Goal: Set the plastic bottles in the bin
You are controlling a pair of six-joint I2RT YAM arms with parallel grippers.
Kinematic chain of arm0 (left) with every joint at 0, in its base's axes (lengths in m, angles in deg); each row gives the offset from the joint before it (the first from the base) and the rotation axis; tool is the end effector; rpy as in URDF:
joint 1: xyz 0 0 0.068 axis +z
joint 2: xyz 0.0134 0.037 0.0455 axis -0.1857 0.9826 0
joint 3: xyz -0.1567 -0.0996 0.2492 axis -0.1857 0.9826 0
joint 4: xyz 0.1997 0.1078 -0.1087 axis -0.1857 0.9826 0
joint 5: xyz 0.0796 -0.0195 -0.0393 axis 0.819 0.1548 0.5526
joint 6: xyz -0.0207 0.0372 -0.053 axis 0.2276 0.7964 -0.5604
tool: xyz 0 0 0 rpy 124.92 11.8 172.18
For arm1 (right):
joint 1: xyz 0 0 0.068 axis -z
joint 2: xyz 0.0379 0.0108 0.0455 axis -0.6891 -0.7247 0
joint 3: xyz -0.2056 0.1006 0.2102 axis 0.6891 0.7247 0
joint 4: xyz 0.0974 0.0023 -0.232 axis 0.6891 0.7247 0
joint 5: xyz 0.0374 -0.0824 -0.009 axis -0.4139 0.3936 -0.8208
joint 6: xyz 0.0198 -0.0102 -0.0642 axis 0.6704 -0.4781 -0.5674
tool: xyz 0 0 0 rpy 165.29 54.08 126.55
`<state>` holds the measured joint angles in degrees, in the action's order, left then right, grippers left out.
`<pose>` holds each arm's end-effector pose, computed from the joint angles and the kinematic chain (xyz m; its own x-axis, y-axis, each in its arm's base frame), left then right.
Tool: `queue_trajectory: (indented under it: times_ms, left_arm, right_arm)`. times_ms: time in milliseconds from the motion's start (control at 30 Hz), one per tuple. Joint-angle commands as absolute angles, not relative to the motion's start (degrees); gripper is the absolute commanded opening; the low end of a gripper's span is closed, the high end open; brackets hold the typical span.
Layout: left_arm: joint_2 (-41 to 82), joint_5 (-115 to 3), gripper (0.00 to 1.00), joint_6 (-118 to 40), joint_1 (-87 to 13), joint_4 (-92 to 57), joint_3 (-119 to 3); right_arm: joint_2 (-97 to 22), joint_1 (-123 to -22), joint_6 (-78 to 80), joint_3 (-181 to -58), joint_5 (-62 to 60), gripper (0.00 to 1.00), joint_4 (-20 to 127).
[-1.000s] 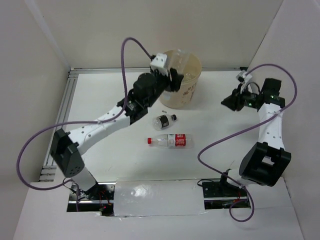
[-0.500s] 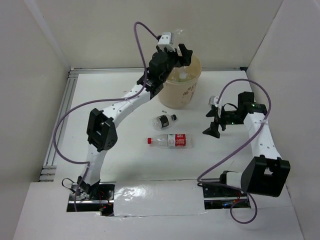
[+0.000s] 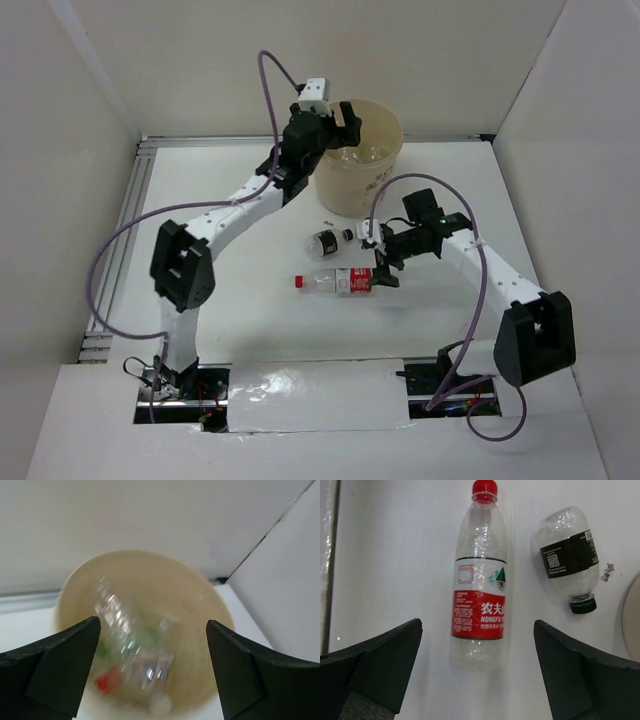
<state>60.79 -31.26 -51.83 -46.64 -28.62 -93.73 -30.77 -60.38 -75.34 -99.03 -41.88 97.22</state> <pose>0.4299 -0.2926 0.4232 -0.0716 -0.4350 -0.8976 0.3339 0.8375 -0.4326 0.2081 0.1056 0.2851 0.1757 -0.5952 -0.7841 -0.9824 -0.0549 -0.1784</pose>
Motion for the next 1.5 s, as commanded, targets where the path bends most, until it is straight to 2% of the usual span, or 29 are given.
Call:
queue_trajectory:
  times_ms: [0,100,200,333,400,467,500,533,600,633,700,767,867,967,1000,1067,1200,1333,1400,1467]
  left_arm:
    - [43.38,-29.12,1.00,-49.70,-46.21,-35.88,-77.87]
    - [33.67,-29.65,1.00,-48.04,-46.74,-36.24,-59.57]
    - [23.12,-29.03,1.00,-49.17,-47.26,-29.68,-45.66]
    - [13.00,-28.51,1.00,-50.23,-47.88,-26.14,-32.72]
    - [8.53,-30.87,1.00,-49.71,-47.88,-24.82,-29.62]
    - [6.23,-32.10,1.00,-49.70,-46.57,-23.41,-26.62]
    - [5.26,-32.11,1.00,-49.70,-46.56,-22.62,-25.92]
    - [3.51,-32.81,1.00,-49.70,-45.78,-21.83,-24.78]
    - [1.92,-34.38,0.98,-51.01,-44.46,-19.56,-23.72]
    - [1.04,-35.70,0.91,-51.72,-43.93,-19.02,-23.02]
    - [-2.03,-37.29,0.85,-54.25,-43.40,-17.97,-20.73]
    - [-4.40,-38.00,0.85,-56.02,-42.87,-16.64,-18.19]
    - [-9.41,-37.38,0.88,-58.84,-42.87,-16.11,-14.76]
    - [-11.10,-40.18,1.00,-57.54,-42.87,-19.96,-13.52]
    - [-10.57,-42.11,1.00,-56.31,-42.87,-20.94,-13.52]
    - [-6.10,-45.64,1.00,-54.19,-43.40,-21.47,-16.40]
    - [2.86,-44.41,1.00,-48.48,-48.48,-23.73,-21.16]
    - [10.16,-43.89,1.00,-42.16,-50.59,-28.85,-23.97]
    - [14.28,-43.89,1.00,-40.39,-51.21,-30.08,-26.17]
    - [17.19,-44.41,1.00,-38.11,-51.22,-30.69,-29.05]
  right_arm:
    - [-34.92,-62.27,-71.13,-98.81,-38.81,0.99,87.14]
    - [-39.40,-63.94,-71.13,-100.03,-36.70,0.99,86.52]
    - [-43.62,-67.10,-71.83,-100.65,-33.37,0.99,85.74]
    - [-49.60,-70.70,-73.05,-100.05,-29.85,0.98,85.73]
    - [-52.33,-72.20,-73.06,-100.04,-27.22,0.87,85.73]
    - [-52.33,-73.44,-73.06,-99.52,-25.63,0.72,85.73]
    - [-51.55,-73.44,-73.06,-99.51,-25.62,0.54,87.04]
    - [-50.50,-73.44,-73.06,-100.38,-26.23,0.47,87.83]
    - [-45.60,-72.92,-73.67,-101.70,-28.42,0.38,91.50]
    - [-43.48,-72.91,-74.29,-103.54,-29.31,0.32,93.18]
    - [-37.41,-72.91,-75.43,-108.44,-31.07,0.29,98.28]
    - [-34.33,-72.39,-74.30,-112.85,-31.69,0.27,100.23]
    - [-30.63,-71.24,-70.09,-121.64,-32.39,0.27,99.63]
    - [-29.40,-69.93,-64.02,-126.31,-29.59,0.29,89.45]
    - [-29.40,-69.92,-62.44,-127.01,-26.53,0.31,82.64]
    - [-31.67,-68.79,-59.01,-129.30,-23.44,0.31,76.97]
    - [-40.96,-65.80,-56.63,-133.34,-17.63,0.39,63.79]
    - [-53.27,-60.62,-51.63,-144.04,-19.11,0.44,64.62]
    - [-61.25,-58.15,-49.69,-153.88,-21.91,0.67,70.92]
    - [-65.59,-55.96,-47.50,-162.91,-24.21,0.82,75.78]
